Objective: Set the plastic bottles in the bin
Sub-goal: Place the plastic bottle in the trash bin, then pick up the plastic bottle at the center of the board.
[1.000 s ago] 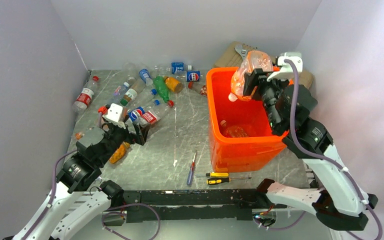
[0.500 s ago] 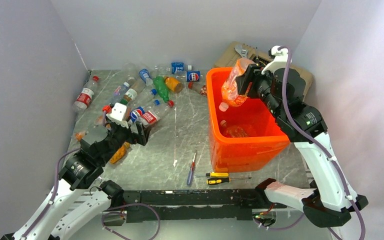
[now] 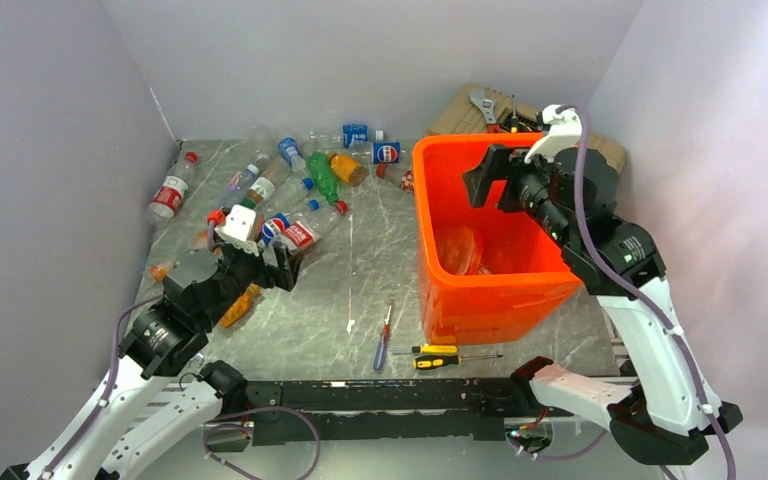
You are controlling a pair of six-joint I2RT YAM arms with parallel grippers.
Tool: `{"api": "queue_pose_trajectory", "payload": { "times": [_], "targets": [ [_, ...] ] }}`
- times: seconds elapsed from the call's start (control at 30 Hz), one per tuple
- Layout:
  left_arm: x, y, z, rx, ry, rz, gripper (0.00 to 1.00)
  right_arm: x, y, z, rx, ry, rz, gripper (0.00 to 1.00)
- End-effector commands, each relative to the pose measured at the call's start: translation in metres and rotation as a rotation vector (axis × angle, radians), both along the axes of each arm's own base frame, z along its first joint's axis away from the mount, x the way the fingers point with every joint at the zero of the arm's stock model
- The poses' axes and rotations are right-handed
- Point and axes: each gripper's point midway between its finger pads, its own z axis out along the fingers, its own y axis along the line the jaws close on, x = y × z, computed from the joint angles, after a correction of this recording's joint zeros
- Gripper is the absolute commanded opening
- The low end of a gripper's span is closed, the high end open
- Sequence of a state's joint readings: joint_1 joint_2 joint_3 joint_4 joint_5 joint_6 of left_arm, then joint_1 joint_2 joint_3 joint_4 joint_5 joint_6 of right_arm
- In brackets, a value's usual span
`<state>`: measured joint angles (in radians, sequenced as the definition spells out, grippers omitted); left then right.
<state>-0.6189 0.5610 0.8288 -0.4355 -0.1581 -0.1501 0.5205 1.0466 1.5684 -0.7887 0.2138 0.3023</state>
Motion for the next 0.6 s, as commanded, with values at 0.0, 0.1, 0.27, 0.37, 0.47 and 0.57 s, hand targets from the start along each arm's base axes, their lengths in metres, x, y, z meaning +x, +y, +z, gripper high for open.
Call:
{"api": "queue_pose_trajectory", "payload": {
  "times": [0.0,0.1,0.27,0.37,0.47,0.57],
  "targets": [
    [0.003,0.002,0.004,0.008,-0.013,0.017,0.99,-0.021,0.003,0.055,0.086,-0.142,0.078,0.95],
    [0.003,0.003,0.003,0.010,-0.011,0.022,0.99,-0.029,0.009,0.077,0.147,-0.199,0.126,0.96],
    [0.005,0.004,0.003,0.012,-0.009,0.032,0.99,-0.060,0.044,0.123,0.279,-0.311,0.372,0.96],
    [0.005,0.006,0.002,0.013,-0.007,0.044,0.99,-0.085,0.067,0.148,0.367,-0.387,0.564,0.96],
    [0.007,0.009,0.002,0.011,-0.010,0.064,1.00,-0.106,0.087,0.162,0.436,-0.423,0.744,0.95],
    [0.010,0.014,0.001,0.011,-0.008,0.099,1.00,-0.107,0.101,0.164,0.463,-0.399,0.827,0.95]
  ]
}}
